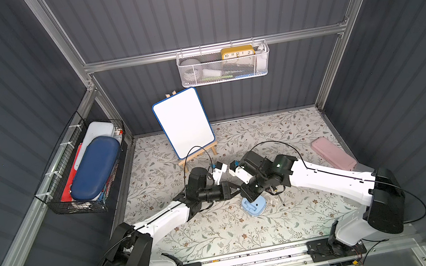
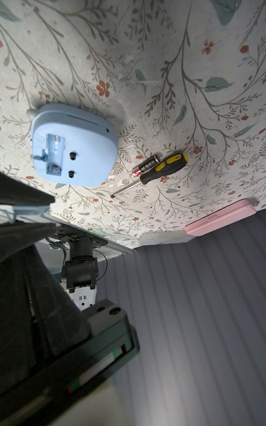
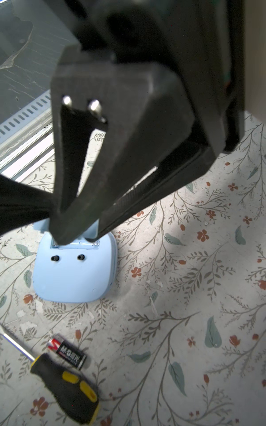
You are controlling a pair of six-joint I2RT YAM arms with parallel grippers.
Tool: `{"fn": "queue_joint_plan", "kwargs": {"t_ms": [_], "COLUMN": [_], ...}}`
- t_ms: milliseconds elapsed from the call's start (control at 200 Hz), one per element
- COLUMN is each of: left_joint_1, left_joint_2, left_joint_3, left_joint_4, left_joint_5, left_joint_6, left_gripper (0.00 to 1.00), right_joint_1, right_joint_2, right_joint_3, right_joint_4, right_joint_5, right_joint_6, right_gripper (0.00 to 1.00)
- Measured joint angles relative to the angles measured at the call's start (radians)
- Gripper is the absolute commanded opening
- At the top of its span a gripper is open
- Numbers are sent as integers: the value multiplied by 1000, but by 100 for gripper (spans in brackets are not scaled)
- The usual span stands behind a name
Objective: Remove the battery from the alarm
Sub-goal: Pick up the cover from the alarm.
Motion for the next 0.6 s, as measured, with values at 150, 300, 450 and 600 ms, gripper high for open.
{"fn": "queue_joint_plan", "kwargs": {"t_ms": [150,300,450,600], "left_joint_1": [0,0,0,0], "left_joint_2": [1,1,1,1], "left_joint_3": [0,0,0,0], "left_joint_4": [-1,-1,-1,-11], "left_joint_5": [-1,-2,-10,-32], "left_joint_6": [2,2,2,1], "left_gripper": [6,0,0,0], "right_joint_1": [0,0,0,0], "right_joint_2": [0,0,0,-3], "right_joint_3": [0,0,0,0], "right_joint_4": [1,3,6,11], "right_joint_5": [2,3,6,18], "right_joint_6": [0,0,1,14], "right_gripper": [4,4,20,40]}}
